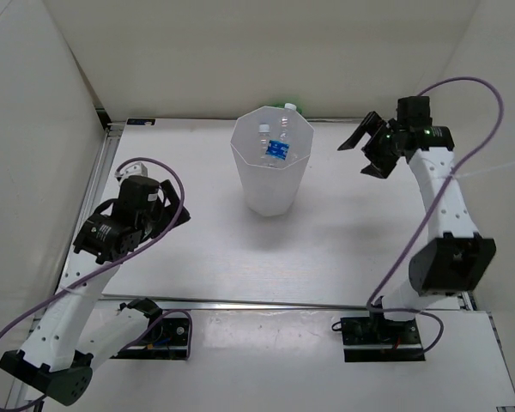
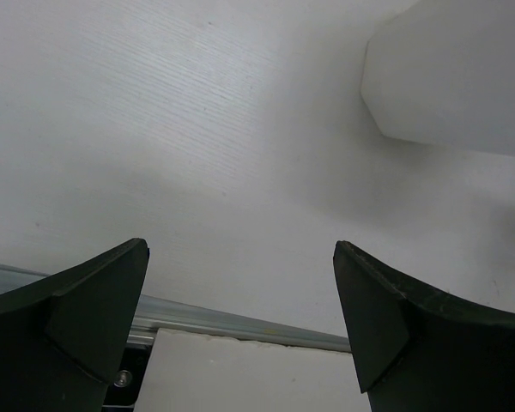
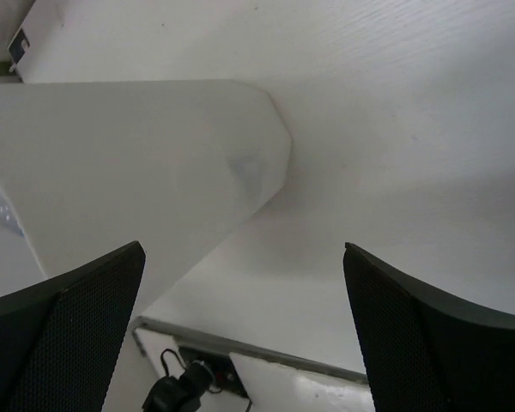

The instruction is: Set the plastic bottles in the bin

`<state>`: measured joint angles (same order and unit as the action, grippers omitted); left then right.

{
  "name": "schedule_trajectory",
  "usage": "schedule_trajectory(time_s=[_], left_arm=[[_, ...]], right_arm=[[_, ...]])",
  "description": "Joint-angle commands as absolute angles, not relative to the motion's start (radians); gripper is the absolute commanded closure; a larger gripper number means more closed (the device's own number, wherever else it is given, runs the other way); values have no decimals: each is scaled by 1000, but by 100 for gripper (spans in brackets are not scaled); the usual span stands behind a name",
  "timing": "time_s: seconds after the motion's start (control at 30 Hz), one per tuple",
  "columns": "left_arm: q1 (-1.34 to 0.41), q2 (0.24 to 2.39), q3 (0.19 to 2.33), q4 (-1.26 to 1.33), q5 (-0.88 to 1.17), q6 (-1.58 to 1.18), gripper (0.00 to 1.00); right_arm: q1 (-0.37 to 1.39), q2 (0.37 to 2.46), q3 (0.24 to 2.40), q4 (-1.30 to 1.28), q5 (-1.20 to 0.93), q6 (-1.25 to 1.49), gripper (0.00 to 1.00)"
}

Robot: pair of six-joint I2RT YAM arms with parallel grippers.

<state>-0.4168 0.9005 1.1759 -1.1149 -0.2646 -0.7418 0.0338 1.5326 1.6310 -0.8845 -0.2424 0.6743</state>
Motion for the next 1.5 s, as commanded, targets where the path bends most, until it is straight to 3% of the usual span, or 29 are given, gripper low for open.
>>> schedule_trajectory(time_s=[0.0, 0.27, 0.47, 0.57, 0.93, 1.17, 1.37, 1.47], left_arm=[[-416, 890, 1164, -1081, -219, -755, 0], [-407, 962, 1187, -1091, -209, -735, 0], [-358, 1173, 1311, -1109, -143, -724, 0], [-309, 1296, 1382, -1138, -123, -703, 0], [-173, 1562, 1686, -1169, -2, -703, 0], [-163, 1530, 1612, -1169, -20, -751, 0], [-153, 1391, 1450, -1124, -38, -837, 0], [-153, 1341, 1411, -1124, -51, -865, 0]], right_arm=[[20, 1715, 1761, -848, -432, 695, 0], [-9, 2282, 2259, -686, -681, 879, 0], [3, 2500, 2269, -312, -742, 1144, 0], [29, 2660, 2439, -238, -742, 1233, 0], [104, 2867, 2462, 130, -578, 1661, 0], [104, 2890, 2441, 207, -436, 1736, 0], [104, 2931, 2425, 258, -282, 1922, 0], [104, 2953, 2473, 198, -247, 1888, 0]])
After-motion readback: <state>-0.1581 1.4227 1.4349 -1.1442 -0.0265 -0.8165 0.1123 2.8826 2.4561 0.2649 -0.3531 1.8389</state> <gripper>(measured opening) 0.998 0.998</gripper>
